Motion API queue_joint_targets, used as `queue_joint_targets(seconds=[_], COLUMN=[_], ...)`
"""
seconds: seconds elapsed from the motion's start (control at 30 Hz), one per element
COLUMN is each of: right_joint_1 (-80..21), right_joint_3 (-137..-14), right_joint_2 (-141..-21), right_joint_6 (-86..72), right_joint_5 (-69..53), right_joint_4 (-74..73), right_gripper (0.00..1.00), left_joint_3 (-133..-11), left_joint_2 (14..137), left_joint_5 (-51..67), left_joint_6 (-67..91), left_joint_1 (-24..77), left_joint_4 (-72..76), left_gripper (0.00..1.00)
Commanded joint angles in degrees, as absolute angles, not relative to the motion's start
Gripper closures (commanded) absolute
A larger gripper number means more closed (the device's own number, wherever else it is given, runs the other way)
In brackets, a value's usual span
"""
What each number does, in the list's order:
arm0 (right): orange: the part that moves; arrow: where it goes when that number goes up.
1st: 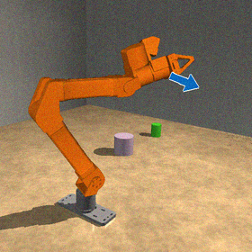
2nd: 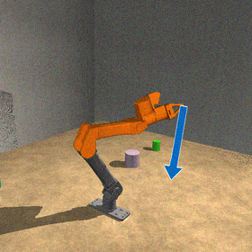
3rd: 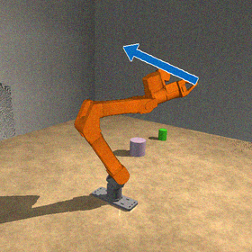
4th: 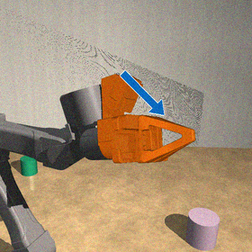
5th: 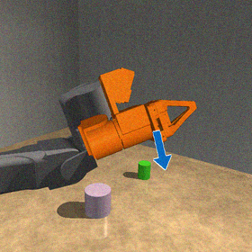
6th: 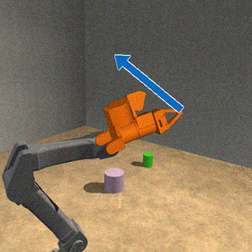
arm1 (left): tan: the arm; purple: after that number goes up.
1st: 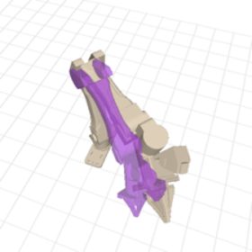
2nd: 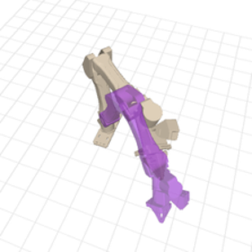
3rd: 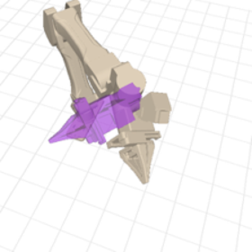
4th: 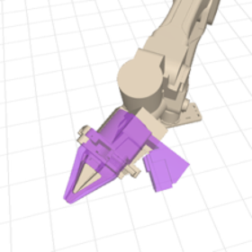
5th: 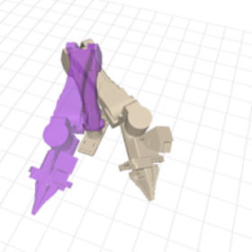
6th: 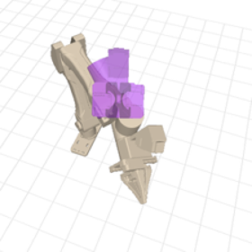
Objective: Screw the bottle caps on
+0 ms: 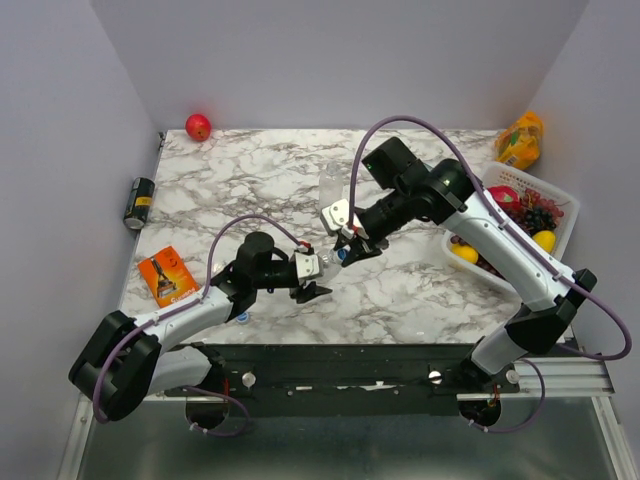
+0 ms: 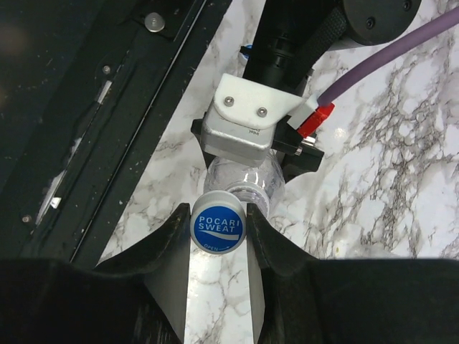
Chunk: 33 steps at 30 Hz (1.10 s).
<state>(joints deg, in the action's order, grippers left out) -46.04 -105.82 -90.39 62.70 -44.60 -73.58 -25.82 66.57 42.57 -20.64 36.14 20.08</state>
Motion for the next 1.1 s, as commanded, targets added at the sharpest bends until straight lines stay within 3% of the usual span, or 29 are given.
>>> queue_joint_targets(seconds=[0.0, 0.47, 1.07], right_joint_1=[-46.05, -46.05, -46.76], right_joint_3=[-106.26, -103.62, -109.41], right_joint_2=[-91.58, -91.14, -95.71], right_joint_6=[63.54, 64.6, 72.77], right_joint_5=[-41.23, -37.79, -40.96], right_joint_4=[-72.86, -70.58, -85.6], right_gripper=[0.7, 0.7, 0.68], left_joint_3=[-26.63, -26.28, -26.28], left_joint_2=[65.48, 65.74, 66.27], left_joint_5=[44.82, 45.0, 43.24], left_joint_6=[-22.24, -21.62, -19.16], left_joint_1=[36.91, 37.53, 37.62], left_joint_4=[21.45, 23.64, 25.66], left_gripper=[1.0, 1.0, 1.0])
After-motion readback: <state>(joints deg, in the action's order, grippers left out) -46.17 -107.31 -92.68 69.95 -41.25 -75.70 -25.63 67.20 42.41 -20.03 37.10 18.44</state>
